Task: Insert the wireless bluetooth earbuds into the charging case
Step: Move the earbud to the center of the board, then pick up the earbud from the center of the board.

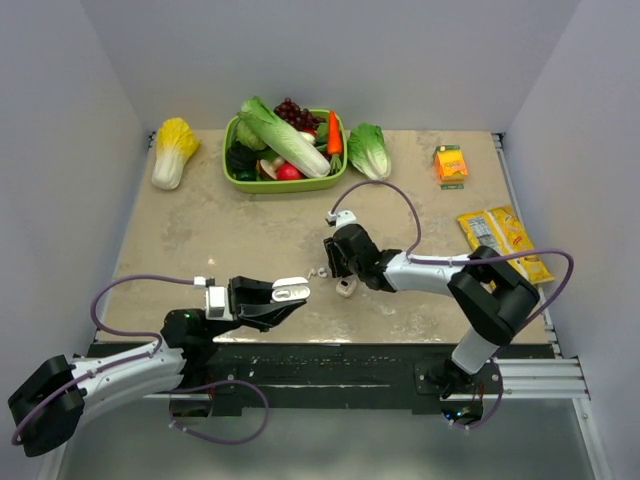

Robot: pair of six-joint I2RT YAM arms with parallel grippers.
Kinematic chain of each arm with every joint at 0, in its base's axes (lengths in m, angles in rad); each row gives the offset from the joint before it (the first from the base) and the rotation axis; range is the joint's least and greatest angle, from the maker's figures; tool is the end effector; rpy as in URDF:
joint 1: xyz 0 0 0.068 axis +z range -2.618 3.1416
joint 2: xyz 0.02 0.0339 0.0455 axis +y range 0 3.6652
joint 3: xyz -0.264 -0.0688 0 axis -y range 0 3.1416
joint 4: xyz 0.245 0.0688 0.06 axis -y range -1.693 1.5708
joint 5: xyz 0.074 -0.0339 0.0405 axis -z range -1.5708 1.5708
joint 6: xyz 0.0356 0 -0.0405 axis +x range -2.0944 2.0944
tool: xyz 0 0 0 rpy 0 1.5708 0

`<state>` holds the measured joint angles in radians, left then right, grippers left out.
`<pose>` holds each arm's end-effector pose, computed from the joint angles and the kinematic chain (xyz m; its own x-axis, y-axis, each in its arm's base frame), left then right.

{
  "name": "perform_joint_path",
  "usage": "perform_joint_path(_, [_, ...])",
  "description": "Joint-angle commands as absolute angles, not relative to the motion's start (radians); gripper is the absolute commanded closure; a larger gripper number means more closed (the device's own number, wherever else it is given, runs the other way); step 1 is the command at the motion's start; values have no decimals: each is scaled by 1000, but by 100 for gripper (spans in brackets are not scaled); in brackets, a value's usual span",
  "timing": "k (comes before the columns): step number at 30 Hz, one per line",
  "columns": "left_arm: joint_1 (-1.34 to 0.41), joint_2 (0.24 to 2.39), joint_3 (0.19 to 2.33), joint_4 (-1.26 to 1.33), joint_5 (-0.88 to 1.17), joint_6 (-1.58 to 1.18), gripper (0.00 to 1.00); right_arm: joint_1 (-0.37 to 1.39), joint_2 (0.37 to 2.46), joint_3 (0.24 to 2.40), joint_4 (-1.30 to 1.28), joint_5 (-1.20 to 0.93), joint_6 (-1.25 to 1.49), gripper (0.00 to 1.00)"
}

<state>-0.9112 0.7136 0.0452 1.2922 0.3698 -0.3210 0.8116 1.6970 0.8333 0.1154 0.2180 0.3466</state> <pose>0.0737 -0.1161 0.2442 0.0505 -0.5451 -0.8368 0.9827 0.1766 -0.0558 0.2380 0.2397 0.1541 -0.6440 -0.1968 -0.7393 -0.4044 0.9079 0.1105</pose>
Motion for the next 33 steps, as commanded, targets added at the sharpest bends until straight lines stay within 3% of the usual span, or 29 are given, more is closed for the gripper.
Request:
perform_joint_path(1, [-919,707,-103,1641,356,-302,100,856,1563,810,170,187,327,60])
perform_joint_path(7, [-920,733,-103,1667,353,-308,100,896,1581,825,163,100,308,63])
perform_joint_path(33, [-927,713,-100,1632,351,-302,100,896,1655,864,175,117,299,63])
